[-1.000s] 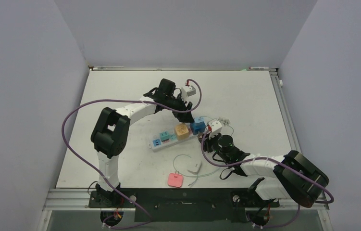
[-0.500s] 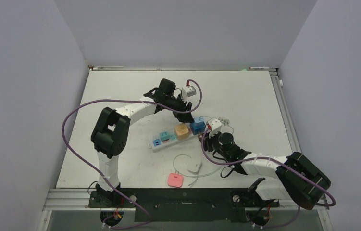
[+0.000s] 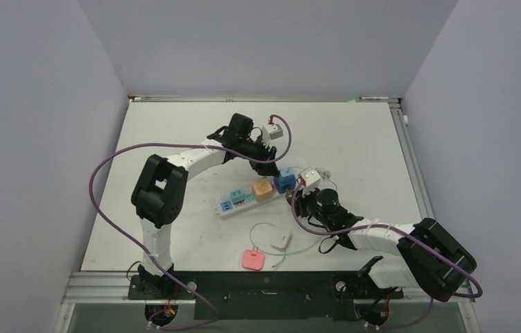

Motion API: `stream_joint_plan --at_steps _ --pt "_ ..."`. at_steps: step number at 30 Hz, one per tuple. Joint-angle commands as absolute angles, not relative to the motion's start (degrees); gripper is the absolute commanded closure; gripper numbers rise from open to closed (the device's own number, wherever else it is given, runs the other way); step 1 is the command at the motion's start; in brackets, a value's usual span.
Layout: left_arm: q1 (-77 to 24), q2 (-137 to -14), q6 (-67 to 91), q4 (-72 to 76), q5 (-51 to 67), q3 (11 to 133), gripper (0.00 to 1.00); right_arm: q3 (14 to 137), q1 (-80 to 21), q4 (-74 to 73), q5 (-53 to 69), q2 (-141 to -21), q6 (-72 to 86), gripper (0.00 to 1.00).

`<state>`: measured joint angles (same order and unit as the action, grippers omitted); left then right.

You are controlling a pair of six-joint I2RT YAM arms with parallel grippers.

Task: Insert the plug
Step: Insert the plug into the socket.

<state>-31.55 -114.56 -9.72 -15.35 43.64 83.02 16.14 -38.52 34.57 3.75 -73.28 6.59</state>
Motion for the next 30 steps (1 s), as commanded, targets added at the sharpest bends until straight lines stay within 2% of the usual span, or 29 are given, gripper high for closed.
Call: stream_joint_plan --at_steps 1,11,30 --pt "-33.22 -116.87 -11.25 -19.33 45.22 83.31 0.54 21.00 -37.80 39.07 4.18 -73.88 5.39 0.95" --pt "-33.57 -116.89 -11.94 -19.65 45.61 82.99 0.56 21.86 -37.79 37.30 3.54 -72.42 3.75 0.95" --pt "-34.26 -116.68 -12.03 -18.92 45.53 81.60 0.59 21.34 -37.53 43.50 3.00 -75.93 4.60 0.95"
